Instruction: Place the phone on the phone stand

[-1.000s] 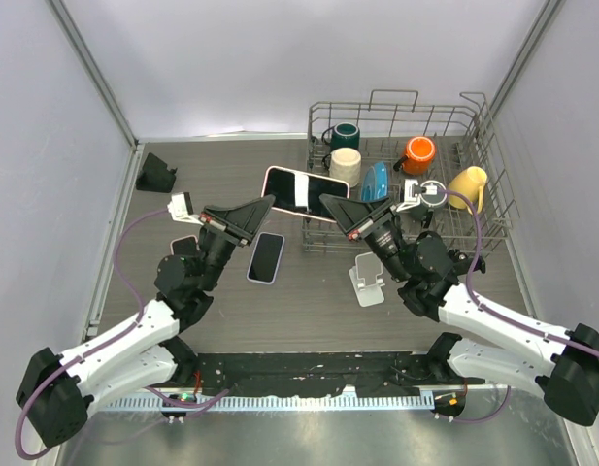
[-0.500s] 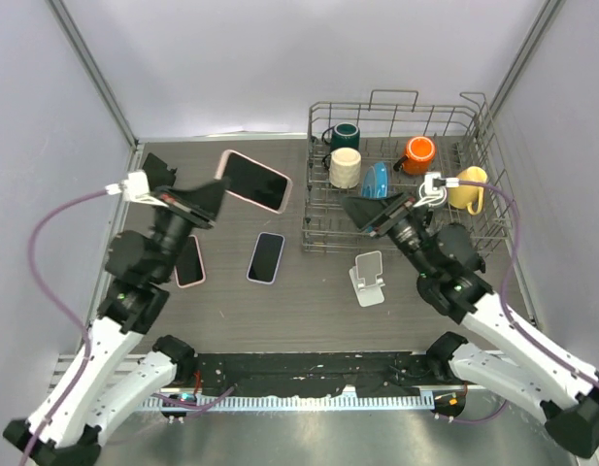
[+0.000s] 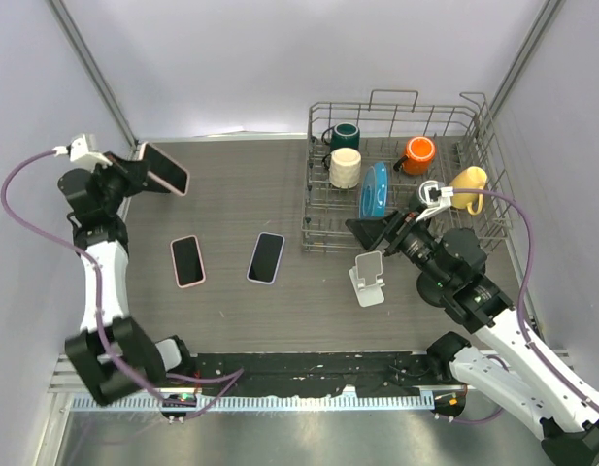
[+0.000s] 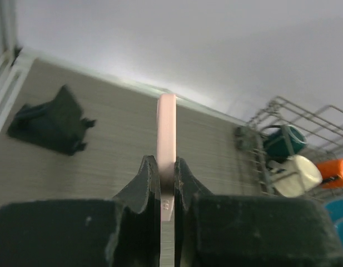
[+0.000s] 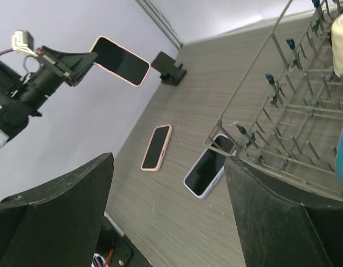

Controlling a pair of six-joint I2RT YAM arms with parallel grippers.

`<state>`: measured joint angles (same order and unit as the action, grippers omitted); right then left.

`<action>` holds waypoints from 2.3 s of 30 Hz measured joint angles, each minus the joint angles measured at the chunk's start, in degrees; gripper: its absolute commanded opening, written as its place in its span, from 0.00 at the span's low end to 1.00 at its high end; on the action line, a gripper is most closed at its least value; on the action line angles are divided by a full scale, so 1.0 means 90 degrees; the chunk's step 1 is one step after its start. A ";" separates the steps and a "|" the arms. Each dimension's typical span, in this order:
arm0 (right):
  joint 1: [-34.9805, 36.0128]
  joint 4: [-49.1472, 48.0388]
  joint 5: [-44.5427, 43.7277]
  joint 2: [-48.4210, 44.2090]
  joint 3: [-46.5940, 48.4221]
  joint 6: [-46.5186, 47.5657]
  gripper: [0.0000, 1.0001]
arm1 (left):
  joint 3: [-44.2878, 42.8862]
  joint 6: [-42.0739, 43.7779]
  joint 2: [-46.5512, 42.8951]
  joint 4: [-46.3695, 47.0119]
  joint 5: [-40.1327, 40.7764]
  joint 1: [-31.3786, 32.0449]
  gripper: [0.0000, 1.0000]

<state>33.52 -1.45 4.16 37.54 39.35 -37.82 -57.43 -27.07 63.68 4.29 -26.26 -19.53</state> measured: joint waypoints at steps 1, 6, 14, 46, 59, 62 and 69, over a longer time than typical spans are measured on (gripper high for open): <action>0.0000 0.0141 0.0049 0.0029 0.0010 0.0058 0.86 | 0.0170 -0.0090 0.0398 0.0415 -0.0158 -0.0311 0.00; 0.0000 0.0554 0.0151 0.0066 0.0066 0.0245 0.86 | 0.0294 -0.0503 0.1974 0.1586 -0.0823 -0.1406 0.00; -0.0029 0.0806 0.0279 0.0104 0.0083 0.0466 0.86 | -0.1141 -0.0379 0.3169 0.2756 -0.1591 -0.1508 0.00; -0.0083 0.1175 0.0680 0.0083 0.0491 0.0857 0.86 | -0.2654 0.0920 0.5459 0.2628 -0.2217 -0.1277 0.00; -0.0083 0.1173 0.0675 0.0083 0.0491 0.0860 0.86 | -0.2654 0.1059 0.5724 0.2465 -0.2205 -0.1273 0.00; -0.0085 0.1175 0.0675 0.0083 0.0491 0.0860 0.86 | -0.2657 0.1049 0.5790 0.2409 -0.2200 -0.1258 0.00; -0.0085 0.1173 0.0673 0.0114 0.0491 0.0860 0.86 | -0.2701 0.1003 0.5969 0.2399 -0.2183 -0.1229 0.00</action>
<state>32.75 9.10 10.22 38.57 43.77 -30.09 -81.73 -18.04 117.40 25.89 -45.91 -30.59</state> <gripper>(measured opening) 0.860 0.083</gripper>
